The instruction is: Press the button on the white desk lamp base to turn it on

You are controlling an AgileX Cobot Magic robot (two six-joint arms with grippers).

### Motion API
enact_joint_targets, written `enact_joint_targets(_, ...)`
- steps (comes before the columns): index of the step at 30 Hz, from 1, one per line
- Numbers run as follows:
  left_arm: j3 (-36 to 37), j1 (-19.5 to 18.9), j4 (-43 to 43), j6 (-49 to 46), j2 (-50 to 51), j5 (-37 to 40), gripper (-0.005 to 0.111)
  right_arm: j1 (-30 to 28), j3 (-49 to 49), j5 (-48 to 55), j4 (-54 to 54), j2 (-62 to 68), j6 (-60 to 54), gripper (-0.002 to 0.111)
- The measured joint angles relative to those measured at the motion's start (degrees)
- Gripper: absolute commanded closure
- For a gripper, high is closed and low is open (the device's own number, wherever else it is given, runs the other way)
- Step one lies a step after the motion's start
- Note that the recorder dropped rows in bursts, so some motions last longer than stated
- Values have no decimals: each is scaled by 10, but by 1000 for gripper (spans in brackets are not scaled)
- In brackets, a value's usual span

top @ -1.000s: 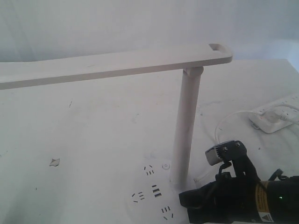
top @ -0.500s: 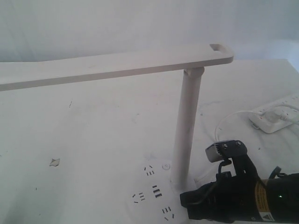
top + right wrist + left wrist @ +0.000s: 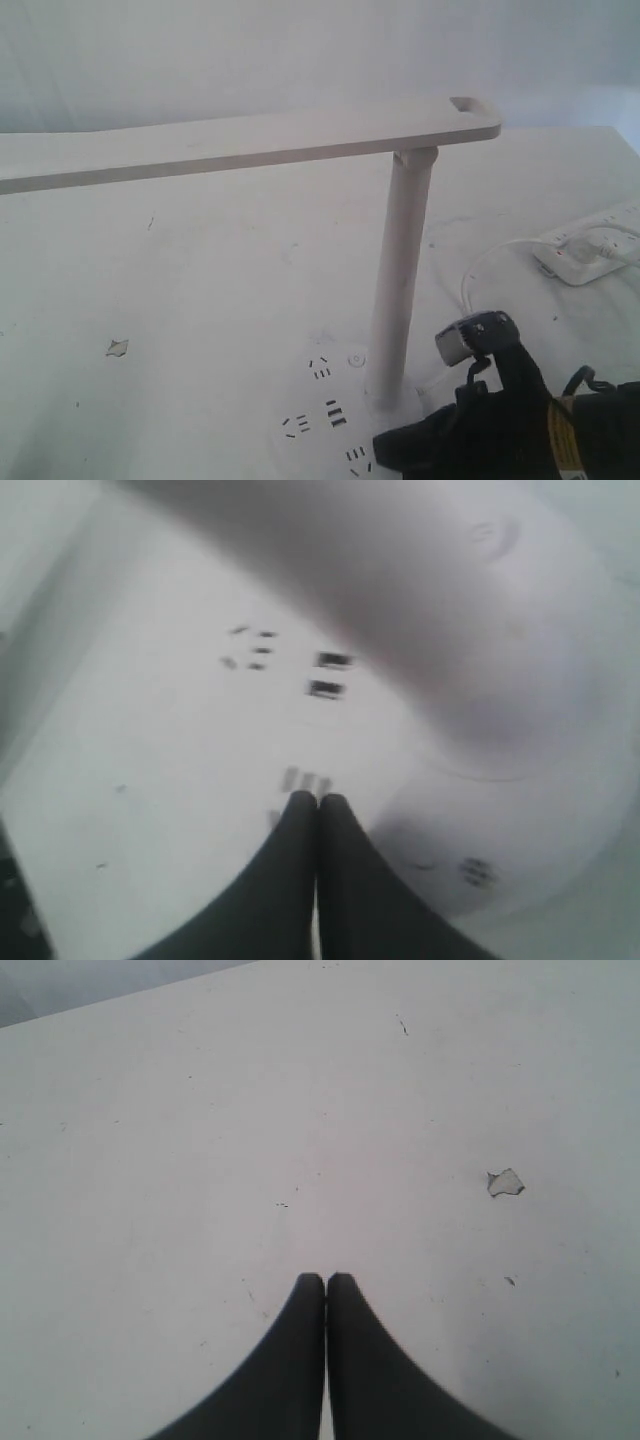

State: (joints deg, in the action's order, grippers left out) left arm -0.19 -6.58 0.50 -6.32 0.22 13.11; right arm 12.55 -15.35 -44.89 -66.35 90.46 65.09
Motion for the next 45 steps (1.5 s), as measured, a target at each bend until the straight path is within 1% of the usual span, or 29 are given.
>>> enact_joint_targets(4, 0, 0, 0, 0, 0, 0, 107, 0, 3, -129, 31, -4, -47, 108)
enact_joint_targets(7, 0, 0, 0, 0, 0, 0, 107, 0, 4, -177, 61, -9, -76, 108)
enact_joint_targets(9, 0, 0, 0, 0, 0, 0, 107, 0, 4, -183, 72, -11, -85, 108)
enact_joint_targets(14, 0, 0, 0, 0, 0, 0, 107, 0, 4, -145, 70, -13, -91, 108)
enact_joint_targets(18, 0, 0, 0, 0, 0, 0, 107, 0, 4, -69, 47, -13, -87, 108)
enact_joint_targets(23, 0, 0, 0, 0, 0, 0, 107, 0, 4, 24, -6, -13, -43, 108)
enact_joint_targets(26, 0, 0, 0, 0, 0, 0, 107, 0, 4, 31, -10, -13, -36, 108)
enact_joint_targets(31, 0, 0, 0, 0, 0, 0, 107, 0, 4, 41, 29, -13, -36, 108)
enact_joint_targets(36, 0, 0, 0, 0, 0, 0, 107, 0, 4, 45, 41, -13, -38, 108)
enact_joint_targets(40, 0, 0, 0, 0, 0, 0, 107, 0, 4, 43, 80, -13, -53, 108)
enact_joint_targets(45, 0, 0, 0, 0, 0, 0, 107, 0, 4, 42, 87, -13, -57, 108)
